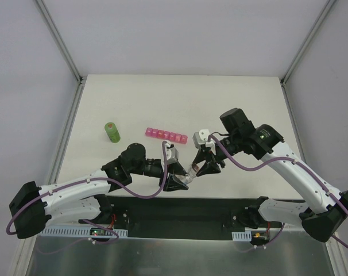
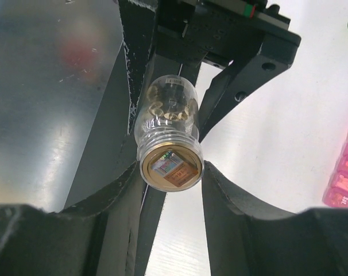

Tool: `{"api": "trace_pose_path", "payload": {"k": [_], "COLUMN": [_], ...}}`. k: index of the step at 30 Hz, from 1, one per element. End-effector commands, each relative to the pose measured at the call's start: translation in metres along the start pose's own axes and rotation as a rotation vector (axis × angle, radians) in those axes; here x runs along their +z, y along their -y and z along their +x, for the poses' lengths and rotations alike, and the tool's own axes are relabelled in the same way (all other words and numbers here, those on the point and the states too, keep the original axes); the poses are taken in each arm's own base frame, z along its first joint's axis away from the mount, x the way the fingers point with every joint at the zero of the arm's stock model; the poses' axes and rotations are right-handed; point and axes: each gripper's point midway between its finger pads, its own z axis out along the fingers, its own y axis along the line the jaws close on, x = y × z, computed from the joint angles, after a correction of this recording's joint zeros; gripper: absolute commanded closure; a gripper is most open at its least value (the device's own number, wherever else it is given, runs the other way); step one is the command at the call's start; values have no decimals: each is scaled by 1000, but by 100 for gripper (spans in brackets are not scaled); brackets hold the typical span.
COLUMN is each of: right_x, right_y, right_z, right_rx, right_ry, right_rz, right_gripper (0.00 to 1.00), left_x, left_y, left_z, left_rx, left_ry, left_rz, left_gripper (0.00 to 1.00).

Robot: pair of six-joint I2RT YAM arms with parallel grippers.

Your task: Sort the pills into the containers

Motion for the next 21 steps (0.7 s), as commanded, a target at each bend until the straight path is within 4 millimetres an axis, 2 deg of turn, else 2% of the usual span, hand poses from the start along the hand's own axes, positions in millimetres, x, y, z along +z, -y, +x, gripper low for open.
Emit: {"api": "trace_pose_path", "payload": {"k": [1,6,12,21], "right_x": [3,6,7,9], "right_y": [-10,-16,-15,-11], "right_z": [-16,-8,3,-4], "right_rx": [-33,-27,-30,-24], "right_ry": [50,43,20,47], "right_rz": [-59,-80,-63,-57], "right_gripper": [82,82,82,82], "left_x": [3,0,-6,-10], "left_y": [10,9,13,15], "left_z": [-48,-51,-57,-62], "left_rx": [95,102,116,116], "left_ry": [119,129,158,195], "left_rz": [49,37,36,22], "left_gripper": [95,95,96,96]}}
